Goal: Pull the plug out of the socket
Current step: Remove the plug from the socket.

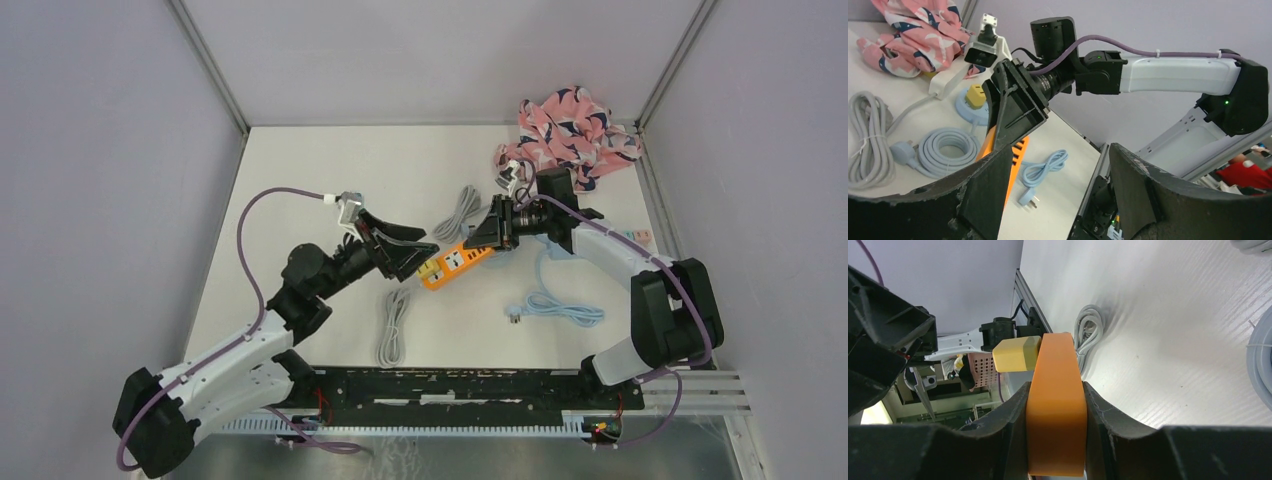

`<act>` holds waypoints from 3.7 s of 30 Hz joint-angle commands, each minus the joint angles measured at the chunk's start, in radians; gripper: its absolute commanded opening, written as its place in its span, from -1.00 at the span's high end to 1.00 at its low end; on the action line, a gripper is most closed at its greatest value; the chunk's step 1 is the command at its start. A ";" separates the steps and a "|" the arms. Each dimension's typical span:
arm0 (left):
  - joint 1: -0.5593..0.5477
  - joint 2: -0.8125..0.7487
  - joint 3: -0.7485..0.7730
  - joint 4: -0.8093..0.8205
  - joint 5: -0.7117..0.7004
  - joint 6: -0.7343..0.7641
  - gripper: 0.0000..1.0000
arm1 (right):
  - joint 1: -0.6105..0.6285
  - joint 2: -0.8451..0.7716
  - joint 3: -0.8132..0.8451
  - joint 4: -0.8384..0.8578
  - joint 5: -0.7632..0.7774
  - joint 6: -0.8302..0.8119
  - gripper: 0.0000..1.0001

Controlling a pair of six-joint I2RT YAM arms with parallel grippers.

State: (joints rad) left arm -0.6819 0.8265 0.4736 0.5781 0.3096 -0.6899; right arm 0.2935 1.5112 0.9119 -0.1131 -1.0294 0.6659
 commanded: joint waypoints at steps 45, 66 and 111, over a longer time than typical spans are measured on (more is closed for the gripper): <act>-0.331 0.283 0.361 -0.769 -0.540 0.598 -0.26 | -0.040 0.141 0.116 -0.055 -0.170 -0.084 1.00; -0.333 0.349 0.374 -0.765 -0.485 0.627 0.13 | -0.037 0.140 0.112 -0.048 -0.180 -0.080 1.00; -0.342 0.205 0.159 -0.445 -0.523 0.480 0.94 | 0.021 0.164 0.168 -0.189 -0.189 -0.233 1.00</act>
State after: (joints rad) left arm -1.0256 1.1328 0.7292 -0.1501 -0.2199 -0.1081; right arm 0.3092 1.6978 1.0477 -0.2760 -1.1324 0.4576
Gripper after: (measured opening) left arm 0.364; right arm 0.410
